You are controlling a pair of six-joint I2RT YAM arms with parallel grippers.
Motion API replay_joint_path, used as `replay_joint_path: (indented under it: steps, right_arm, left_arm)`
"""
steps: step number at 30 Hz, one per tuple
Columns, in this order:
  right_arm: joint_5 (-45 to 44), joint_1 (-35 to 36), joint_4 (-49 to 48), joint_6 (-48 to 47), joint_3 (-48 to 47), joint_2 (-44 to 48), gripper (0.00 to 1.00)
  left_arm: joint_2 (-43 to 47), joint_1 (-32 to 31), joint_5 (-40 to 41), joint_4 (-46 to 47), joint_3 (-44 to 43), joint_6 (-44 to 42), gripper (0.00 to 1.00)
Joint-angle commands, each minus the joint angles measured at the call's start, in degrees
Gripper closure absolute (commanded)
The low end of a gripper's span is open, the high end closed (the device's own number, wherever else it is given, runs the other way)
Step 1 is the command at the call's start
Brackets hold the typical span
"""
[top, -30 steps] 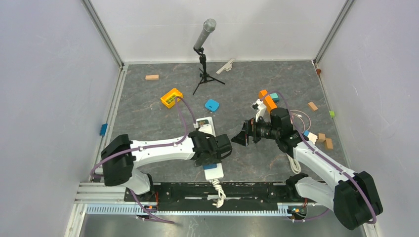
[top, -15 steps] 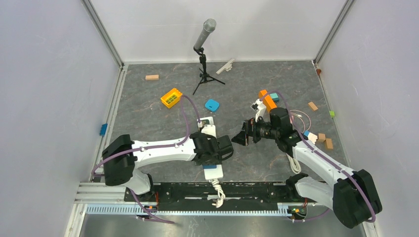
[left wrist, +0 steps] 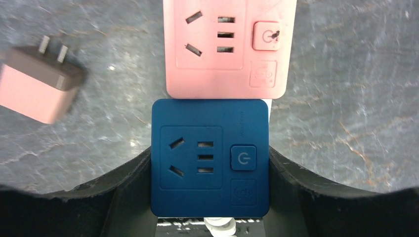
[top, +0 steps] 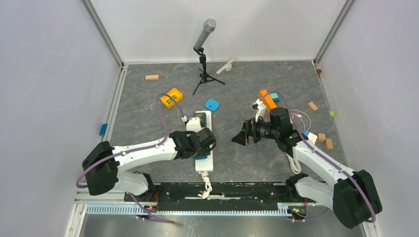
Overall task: Insert the plug
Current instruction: Insert the plug into the socket.
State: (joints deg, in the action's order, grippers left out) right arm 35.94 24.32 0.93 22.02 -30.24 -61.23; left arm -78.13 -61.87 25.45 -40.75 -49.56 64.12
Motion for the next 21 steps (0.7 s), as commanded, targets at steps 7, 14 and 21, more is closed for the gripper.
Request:
replay_joint_path:
  steps: [7, 14, 21]
  right_arm:
    - [-0.5, -0.2, -1.1, -1.2, -1.7, 1.6, 0.02]
    - [-0.3, -0.2, -1.0, -0.9, -0.9, 1.5, 0.02]
    - [-0.2, -0.2, -1.6, -0.9, -0.7, 0.9, 0.02]
  left_arm:
    - [-1.8, 1.2, 4.2, -4.7, 5.6, -5.6, 0.98]
    - [-2.5, -4.2, 6.1, -4.7, 7.4, 1.3, 0.98]
    - [-6.3, -10.4, 8.4, -9.1, 6.4, 5.3, 0.98]
